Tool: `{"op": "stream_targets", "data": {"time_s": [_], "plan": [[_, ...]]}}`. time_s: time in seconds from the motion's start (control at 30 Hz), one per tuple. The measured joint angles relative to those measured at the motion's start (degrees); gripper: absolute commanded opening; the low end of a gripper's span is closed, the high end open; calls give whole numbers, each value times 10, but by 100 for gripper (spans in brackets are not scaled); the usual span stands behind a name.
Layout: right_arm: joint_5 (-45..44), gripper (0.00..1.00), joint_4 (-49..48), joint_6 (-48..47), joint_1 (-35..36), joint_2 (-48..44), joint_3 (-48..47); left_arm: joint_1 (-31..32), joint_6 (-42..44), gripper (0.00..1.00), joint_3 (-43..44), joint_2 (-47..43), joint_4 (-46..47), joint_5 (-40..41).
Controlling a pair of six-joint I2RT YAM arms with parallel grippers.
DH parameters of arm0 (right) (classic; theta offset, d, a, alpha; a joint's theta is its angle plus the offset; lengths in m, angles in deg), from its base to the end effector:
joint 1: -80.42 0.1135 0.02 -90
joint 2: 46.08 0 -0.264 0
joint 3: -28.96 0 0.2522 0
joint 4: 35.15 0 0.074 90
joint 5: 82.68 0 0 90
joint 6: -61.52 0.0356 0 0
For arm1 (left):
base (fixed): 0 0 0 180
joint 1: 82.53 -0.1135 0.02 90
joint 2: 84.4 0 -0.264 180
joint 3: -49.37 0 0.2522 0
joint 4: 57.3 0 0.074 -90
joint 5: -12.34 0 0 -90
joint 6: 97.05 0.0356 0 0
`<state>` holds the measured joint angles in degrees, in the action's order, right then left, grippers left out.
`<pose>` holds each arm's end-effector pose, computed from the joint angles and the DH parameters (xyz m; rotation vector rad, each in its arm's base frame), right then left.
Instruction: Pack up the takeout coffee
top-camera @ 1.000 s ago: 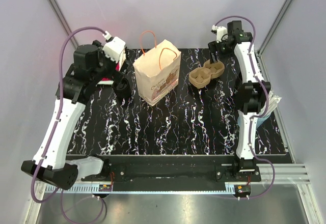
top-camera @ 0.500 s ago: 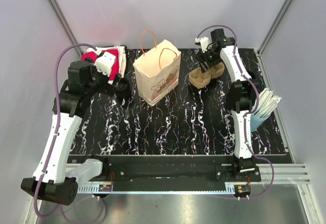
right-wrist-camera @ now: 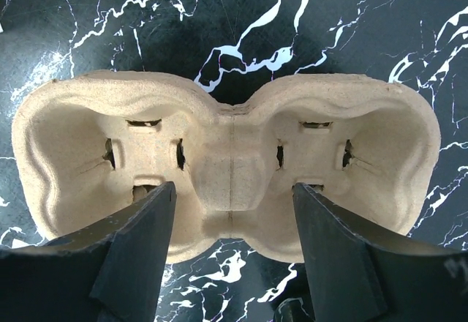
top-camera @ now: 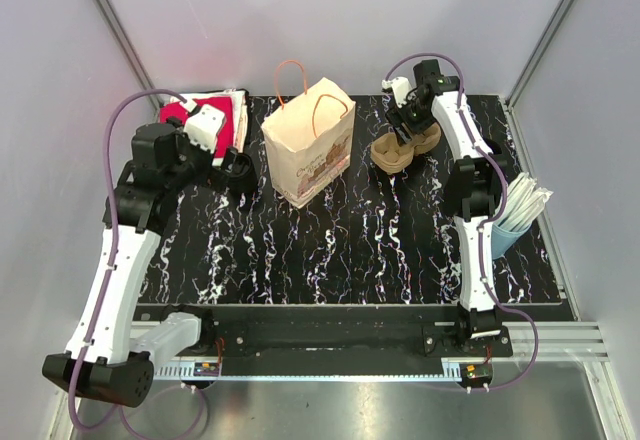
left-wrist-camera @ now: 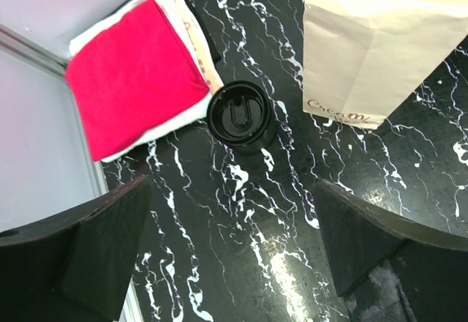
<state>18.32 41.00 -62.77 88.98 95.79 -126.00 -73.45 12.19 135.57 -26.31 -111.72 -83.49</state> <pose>0.5158 0.0845 0.2365 -1.0210 2.4353 0.1070 0.1979 -0.0353 0.4079 0.5579 1.9492 0.0087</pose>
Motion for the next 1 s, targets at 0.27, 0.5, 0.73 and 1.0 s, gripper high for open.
{"op": "stream_targets", "data": {"time_s": [0.27,0.5,0.73,1.0], "plan": [[2,65,-5,-4,0,0,2,-3,-4,99,-9,0,1,-8],[6,62,-8,-6,0,0,7,-6,-9,99,-9,0,1,-14],[7,56,-10,-6,0,0,7,-8,-9,99,-10,0,2,-17],[7,51,-11,-6,0,0,7,-9,-11,99,-16,0,3,-18]]}}
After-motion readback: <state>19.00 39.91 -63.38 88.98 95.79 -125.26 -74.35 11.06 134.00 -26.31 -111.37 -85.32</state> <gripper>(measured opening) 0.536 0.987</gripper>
